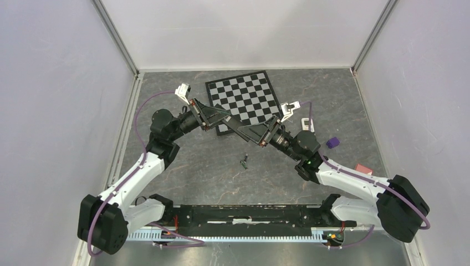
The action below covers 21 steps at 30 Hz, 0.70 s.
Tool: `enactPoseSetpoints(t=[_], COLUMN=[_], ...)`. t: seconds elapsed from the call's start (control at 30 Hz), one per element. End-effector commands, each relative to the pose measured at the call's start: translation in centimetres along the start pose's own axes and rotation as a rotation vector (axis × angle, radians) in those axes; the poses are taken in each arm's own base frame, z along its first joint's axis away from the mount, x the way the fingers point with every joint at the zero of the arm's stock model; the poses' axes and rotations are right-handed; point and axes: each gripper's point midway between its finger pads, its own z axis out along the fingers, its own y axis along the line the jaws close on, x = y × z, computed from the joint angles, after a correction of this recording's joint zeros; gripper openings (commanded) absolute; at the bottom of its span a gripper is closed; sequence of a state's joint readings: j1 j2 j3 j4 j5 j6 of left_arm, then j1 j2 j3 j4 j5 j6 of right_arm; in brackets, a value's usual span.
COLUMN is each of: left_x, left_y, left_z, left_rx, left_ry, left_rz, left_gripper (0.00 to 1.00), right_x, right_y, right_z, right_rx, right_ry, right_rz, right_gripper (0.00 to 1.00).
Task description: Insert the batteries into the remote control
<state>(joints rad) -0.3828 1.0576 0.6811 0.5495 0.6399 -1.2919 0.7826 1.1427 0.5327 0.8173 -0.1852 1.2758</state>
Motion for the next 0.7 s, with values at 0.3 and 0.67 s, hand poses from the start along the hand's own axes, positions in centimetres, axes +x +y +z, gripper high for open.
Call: enactPoseSetpoints(t=[0.3, 0.67], left_x=[-2.3, -2.5], left_y=[-5.9, -4.7], left_z=[-1.5, -1.3], left_rx=[0.212, 0.182], left_ry=[-0.055, -0.066], left_rz=[-0.028, -0.007], left_gripper=[0.02, 0.02], right_x=[-0.8, -0.3], right_y=[-0.6, 0.0], right_z=[-1.7, -0.9], right_rx=[-0.025, -0.059], right_ry=[-0.052, 0.005], right_rz=[-0.132, -0.144], right_gripper=[0.38, 0.56])
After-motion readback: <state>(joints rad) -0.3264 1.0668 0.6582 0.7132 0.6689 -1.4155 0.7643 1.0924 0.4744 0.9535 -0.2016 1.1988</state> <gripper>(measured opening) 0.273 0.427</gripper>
